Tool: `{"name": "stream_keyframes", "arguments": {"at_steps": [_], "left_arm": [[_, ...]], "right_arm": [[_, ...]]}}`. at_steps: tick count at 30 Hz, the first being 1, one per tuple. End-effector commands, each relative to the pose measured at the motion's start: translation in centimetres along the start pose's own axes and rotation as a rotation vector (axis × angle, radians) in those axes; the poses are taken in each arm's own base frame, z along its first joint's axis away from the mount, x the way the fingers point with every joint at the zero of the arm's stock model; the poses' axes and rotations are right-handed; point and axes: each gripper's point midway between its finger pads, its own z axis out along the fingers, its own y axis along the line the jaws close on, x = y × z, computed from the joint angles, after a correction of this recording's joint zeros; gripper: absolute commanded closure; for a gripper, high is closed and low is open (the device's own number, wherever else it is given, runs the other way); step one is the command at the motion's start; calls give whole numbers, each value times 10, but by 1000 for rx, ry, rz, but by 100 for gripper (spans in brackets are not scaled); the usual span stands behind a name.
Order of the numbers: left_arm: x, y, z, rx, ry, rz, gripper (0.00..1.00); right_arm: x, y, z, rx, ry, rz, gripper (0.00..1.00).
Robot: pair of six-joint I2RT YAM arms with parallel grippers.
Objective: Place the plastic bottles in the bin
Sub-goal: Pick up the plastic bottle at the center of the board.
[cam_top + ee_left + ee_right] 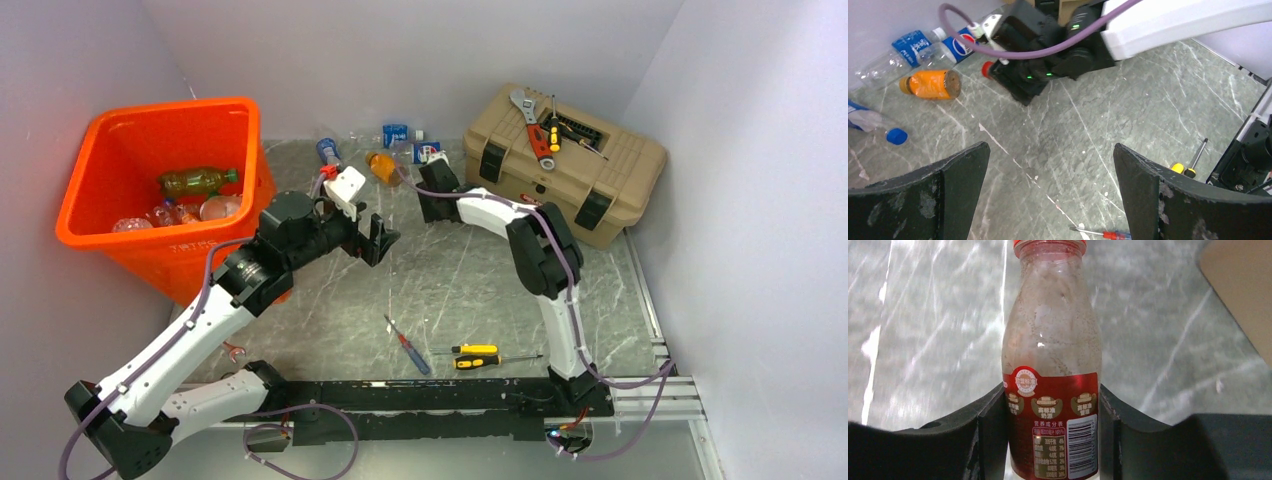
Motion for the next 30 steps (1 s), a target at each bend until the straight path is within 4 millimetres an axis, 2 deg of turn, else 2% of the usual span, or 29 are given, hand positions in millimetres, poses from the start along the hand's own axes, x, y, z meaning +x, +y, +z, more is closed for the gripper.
{"name": "stream_keyframes", "arguments": {"at_steps": [1,3,5,6,10,14,15,18,22,26,30], "left_arm": [[-18,10,-7,-78,-91,-38,1],[-25,18,-12,-125,-135,-60,1],[-33,17,-16,-127,-184,-86,1],[-39,16,-18,-123,-215,-98,0],[-65,-1,-18,-26,-300,-158,1],[-86,-20,-14,76,-289,-214,1],[-90,-23,-13,93,-282,-232,1],[-98,-32,-4,144,-283,-318,1],[-111,-57,6,318,-344,-363,1],[-105,-76,21,445,-282,-401,1],[-89,-84,37,493,-192,-440,0]], "right_arm": [[-58,24,-86,-111,-224,41,62],[-73,35,-134,-179,-336,58,62],[-77,47,-180,-259,-432,69,63],[-83,50,-215,-306,-511,78,63],[-63,62,-291,-494,-671,113,62],[-37,60,-348,-703,-794,170,63],[-25,60,-357,-757,-815,172,63],[-12,57,-391,-883,-908,191,64],[-1,52,-411,-956,-977,208,65],[3,42,-426,-989,-1058,257,66],[2,37,-441,-1023,-1120,281,67]]}}
